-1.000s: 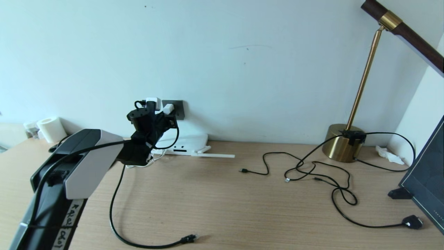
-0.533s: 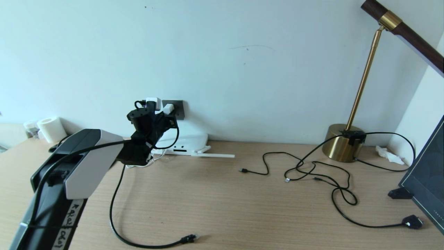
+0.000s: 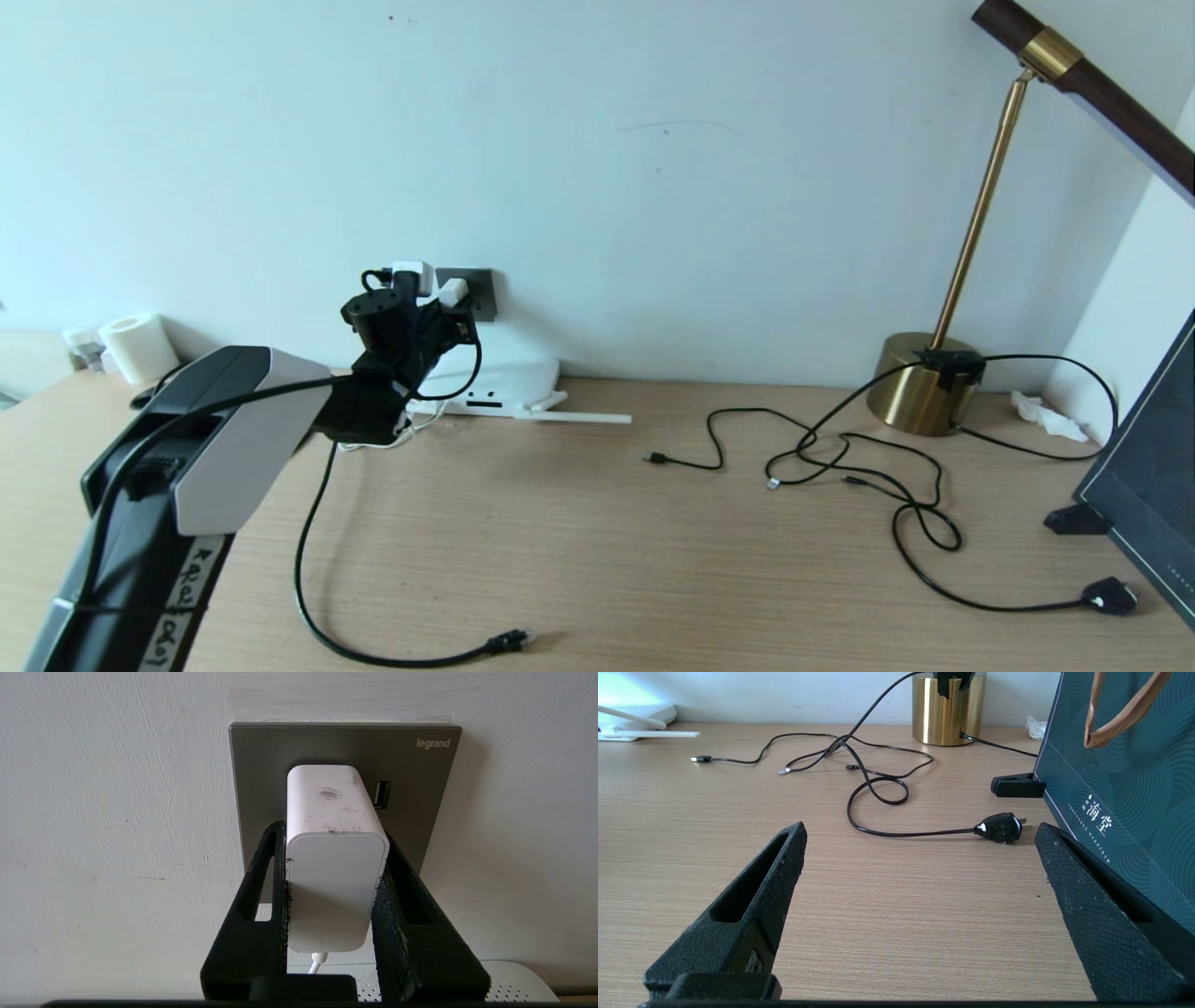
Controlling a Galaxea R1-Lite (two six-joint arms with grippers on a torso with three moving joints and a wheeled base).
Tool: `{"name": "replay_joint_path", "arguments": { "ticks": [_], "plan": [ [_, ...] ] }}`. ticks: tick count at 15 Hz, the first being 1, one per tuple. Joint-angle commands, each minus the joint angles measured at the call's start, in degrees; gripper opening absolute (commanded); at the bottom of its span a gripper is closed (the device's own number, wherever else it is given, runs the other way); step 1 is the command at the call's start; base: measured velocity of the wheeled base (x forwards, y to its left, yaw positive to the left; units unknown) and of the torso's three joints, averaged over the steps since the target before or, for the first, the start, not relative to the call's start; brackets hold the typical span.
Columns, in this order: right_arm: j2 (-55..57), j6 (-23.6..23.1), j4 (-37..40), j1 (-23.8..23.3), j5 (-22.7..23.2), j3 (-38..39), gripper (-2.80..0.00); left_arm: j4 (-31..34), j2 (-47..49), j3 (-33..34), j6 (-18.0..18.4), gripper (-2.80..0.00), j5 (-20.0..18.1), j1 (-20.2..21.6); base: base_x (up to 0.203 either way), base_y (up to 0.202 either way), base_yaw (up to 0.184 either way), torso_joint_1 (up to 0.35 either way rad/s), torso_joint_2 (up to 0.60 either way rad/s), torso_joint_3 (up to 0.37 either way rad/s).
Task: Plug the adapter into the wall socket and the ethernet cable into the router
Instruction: Plug plug into socket
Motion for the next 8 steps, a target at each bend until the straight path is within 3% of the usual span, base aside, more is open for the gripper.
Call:
{"name": "replay_joint_path", "arguments": {
  "ticks": [1,8],
  "plan": [
    [0.0,0.0,0.0,0.0,0.0,0.7,0.0,-0.3,0.1,0.0,0.0,-2.8,0.0,0.0,0.0,0.0,0.0,0.0,0.0,0.0],
    [0.0,0.0,0.0,0.0,0.0,0.6,0.0,-0.3,0.1,0.2,0.0,-2.8,0.0,-0.1,0.0,0.0,0.0,0.0,0.0,0.0]
  ]
}}
